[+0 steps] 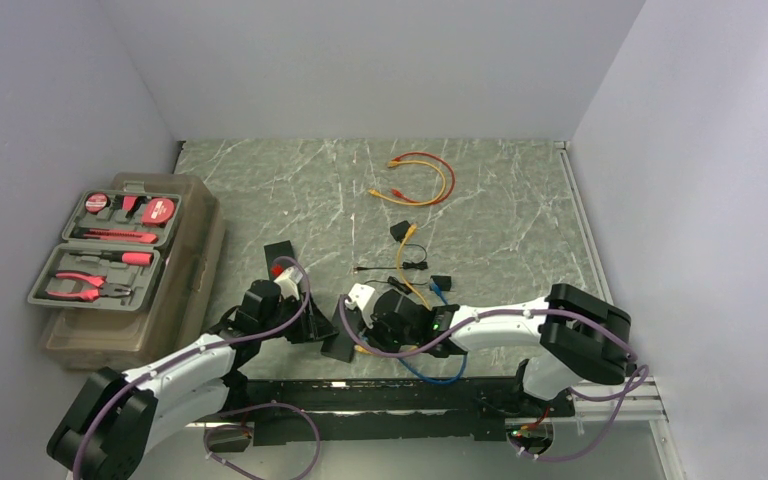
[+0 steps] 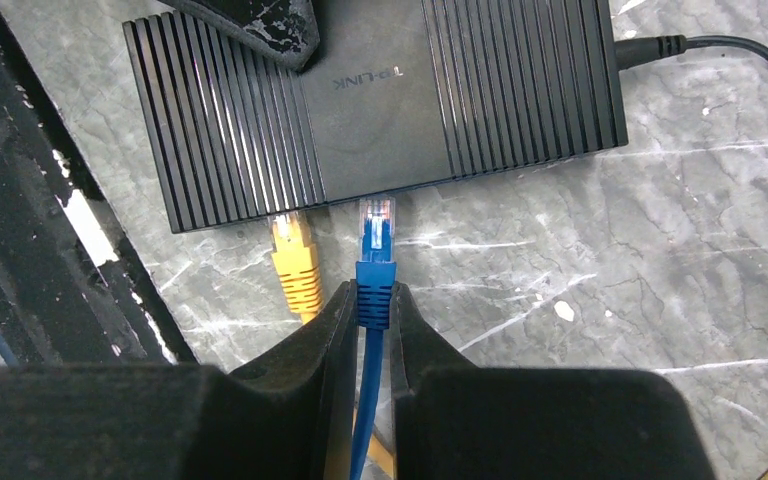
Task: Insert the plug into the switch port
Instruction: Insert the connector into the switch port.
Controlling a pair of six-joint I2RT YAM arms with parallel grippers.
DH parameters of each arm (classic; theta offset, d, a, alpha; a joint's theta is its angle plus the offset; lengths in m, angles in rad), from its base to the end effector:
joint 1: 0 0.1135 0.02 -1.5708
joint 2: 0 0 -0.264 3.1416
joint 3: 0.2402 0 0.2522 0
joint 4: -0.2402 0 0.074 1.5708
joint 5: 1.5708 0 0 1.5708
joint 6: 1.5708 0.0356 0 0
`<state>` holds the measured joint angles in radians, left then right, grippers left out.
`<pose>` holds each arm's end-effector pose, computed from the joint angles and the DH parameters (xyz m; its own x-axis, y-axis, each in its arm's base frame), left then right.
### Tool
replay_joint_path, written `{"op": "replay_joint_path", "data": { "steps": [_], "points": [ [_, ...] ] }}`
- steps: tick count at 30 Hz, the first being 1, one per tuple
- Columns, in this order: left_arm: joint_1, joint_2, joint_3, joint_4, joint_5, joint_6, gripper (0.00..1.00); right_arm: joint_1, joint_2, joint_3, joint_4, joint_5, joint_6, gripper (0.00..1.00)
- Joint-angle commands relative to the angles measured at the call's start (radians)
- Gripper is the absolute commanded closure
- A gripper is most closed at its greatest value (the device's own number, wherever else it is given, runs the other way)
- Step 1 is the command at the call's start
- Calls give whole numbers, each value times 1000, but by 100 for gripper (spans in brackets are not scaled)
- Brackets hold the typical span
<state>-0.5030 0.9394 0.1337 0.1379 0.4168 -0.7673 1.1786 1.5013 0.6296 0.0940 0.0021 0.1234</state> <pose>0.1339 -0.0901 0.1255 -0.8899 -0.2349 -0.3911 0.1411 0.6736 -0.7255 0.1084 0.2618 0.1511 -0.3798 -0.5962 -0.7073 -0.8835 0.4605 0.0862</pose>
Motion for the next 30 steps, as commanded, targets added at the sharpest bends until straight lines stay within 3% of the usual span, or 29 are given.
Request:
{"op": "replay_joint_path", "data": {
  "steps": [1,30],
  "points": [
    [0,15,11,34,25,17,56,-5,-62,-10,80,28,-20,100],
    [1,59,21,55,43,20,59,9,-40,-122,317,-20,-94,100]
  ]
}}
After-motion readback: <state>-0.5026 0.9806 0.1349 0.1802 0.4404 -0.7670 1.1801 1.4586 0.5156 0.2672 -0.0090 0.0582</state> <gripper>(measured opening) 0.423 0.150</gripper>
